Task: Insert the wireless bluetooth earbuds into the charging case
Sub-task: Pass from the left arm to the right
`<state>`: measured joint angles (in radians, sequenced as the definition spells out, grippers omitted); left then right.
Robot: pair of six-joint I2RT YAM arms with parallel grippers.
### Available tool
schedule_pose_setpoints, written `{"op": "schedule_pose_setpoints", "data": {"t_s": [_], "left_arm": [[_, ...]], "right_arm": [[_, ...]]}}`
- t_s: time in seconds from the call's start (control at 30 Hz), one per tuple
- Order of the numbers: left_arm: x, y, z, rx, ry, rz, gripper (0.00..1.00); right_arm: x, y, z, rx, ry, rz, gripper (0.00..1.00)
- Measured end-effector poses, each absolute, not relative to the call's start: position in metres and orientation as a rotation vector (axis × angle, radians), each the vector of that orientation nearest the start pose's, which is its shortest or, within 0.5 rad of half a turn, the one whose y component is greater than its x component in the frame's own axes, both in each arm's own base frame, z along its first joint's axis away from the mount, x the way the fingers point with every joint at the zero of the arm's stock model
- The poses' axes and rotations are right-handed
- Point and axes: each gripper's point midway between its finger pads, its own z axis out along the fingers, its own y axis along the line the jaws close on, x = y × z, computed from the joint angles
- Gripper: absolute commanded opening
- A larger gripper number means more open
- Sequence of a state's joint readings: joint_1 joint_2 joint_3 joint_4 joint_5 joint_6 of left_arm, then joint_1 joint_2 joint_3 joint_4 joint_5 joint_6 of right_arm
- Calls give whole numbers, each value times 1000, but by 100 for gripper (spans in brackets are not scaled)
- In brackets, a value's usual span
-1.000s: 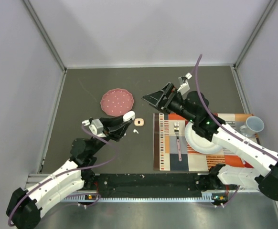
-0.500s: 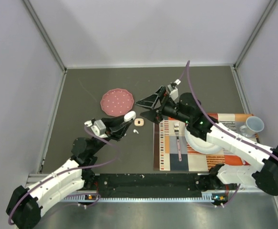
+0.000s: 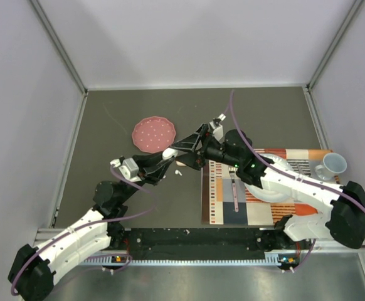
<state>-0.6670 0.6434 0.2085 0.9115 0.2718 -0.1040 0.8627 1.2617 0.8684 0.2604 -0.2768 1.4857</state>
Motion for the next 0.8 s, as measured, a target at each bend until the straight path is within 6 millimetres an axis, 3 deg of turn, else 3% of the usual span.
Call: {"op": "schedule_pose_setpoints", "data": {"t_s": [0.13, 0.33, 0.53, 0.7, 0.8], "left_arm": [[197, -220, 296, 555, 1016, -832, 0], [200, -223, 288, 563, 1044, -833, 0], [202, -224, 285, 564, 1057, -832, 0], [202, -223, 286, 562, 1056, -831, 1], [202, -223, 285, 564, 1060, -832, 13]], "right_arm": [[205, 377, 294, 416, 2088, 1877, 68], [204, 381, 294, 424, 2076, 1915, 51], [203, 381, 292, 444, 2061, 1936, 42], [203, 380, 292, 447, 2052, 1948, 19], [203, 381, 292, 446, 2050, 1950, 11]]}}
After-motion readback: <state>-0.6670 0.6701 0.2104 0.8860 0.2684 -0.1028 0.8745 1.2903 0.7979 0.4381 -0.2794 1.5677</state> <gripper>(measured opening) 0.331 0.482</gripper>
